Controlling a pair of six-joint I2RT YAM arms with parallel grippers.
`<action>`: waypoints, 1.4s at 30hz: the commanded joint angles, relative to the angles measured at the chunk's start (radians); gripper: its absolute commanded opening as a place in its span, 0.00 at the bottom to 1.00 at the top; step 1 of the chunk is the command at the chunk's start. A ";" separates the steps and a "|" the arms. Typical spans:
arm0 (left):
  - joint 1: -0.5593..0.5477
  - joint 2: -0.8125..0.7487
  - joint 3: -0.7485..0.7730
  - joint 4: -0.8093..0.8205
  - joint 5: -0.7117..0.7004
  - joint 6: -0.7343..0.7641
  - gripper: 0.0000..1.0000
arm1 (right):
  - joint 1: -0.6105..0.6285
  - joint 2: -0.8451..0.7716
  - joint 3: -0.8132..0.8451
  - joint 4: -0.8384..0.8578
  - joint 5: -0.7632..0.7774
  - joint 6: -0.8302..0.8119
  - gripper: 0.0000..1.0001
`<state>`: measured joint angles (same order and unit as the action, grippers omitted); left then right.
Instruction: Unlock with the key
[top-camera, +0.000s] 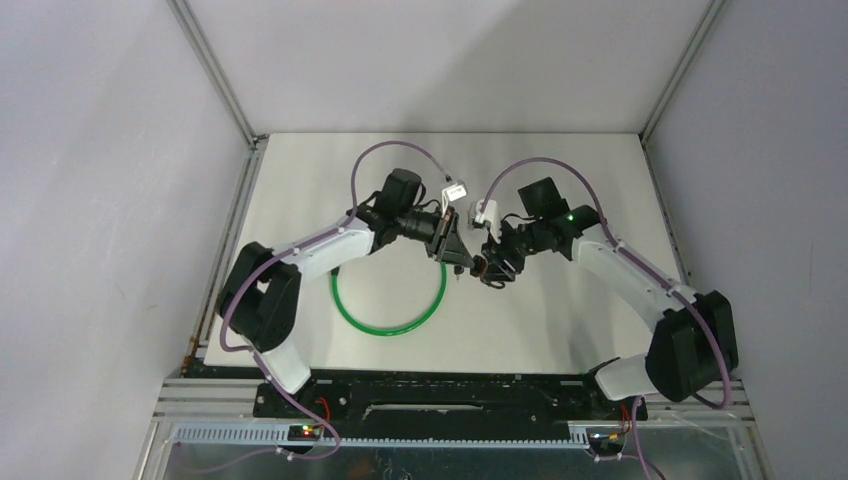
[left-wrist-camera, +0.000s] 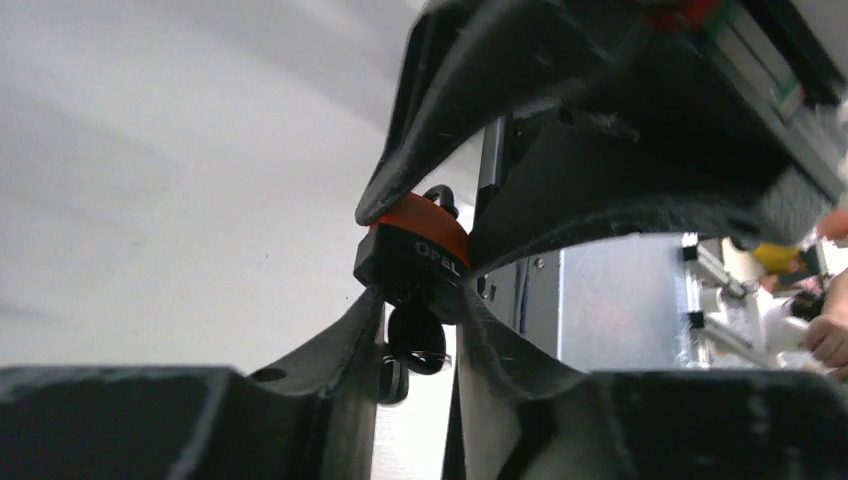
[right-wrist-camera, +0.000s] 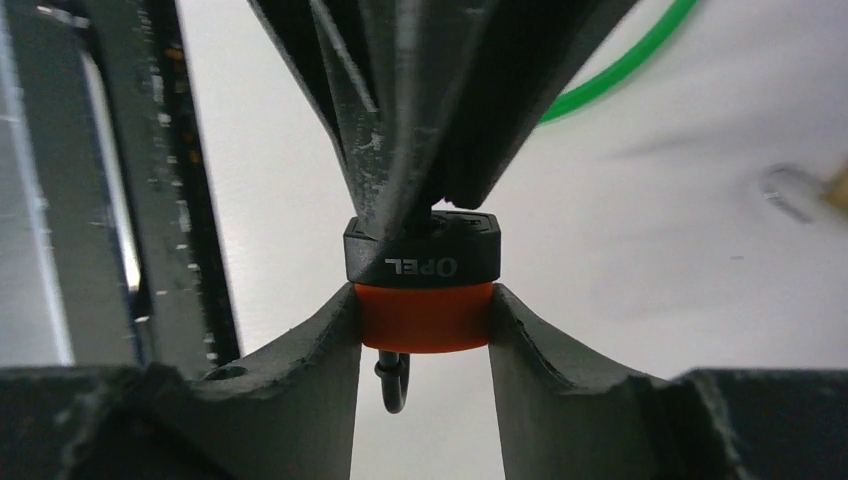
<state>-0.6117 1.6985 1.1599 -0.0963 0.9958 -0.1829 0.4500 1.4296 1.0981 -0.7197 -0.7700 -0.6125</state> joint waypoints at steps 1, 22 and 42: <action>0.047 -0.019 0.107 0.001 -0.008 -0.121 0.42 | 0.082 -0.124 -0.009 0.150 0.208 -0.017 0.00; 0.019 0.113 0.127 0.058 0.060 -0.404 0.78 | 0.146 -0.152 -0.024 0.186 0.331 -0.023 0.00; 0.005 0.188 0.067 0.433 0.151 -0.701 0.00 | 0.135 -0.145 -0.036 0.192 0.397 0.007 0.01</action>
<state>-0.6056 1.8915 1.2381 0.1280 1.1080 -0.7933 0.5930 1.2999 1.0538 -0.5827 -0.3656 -0.6342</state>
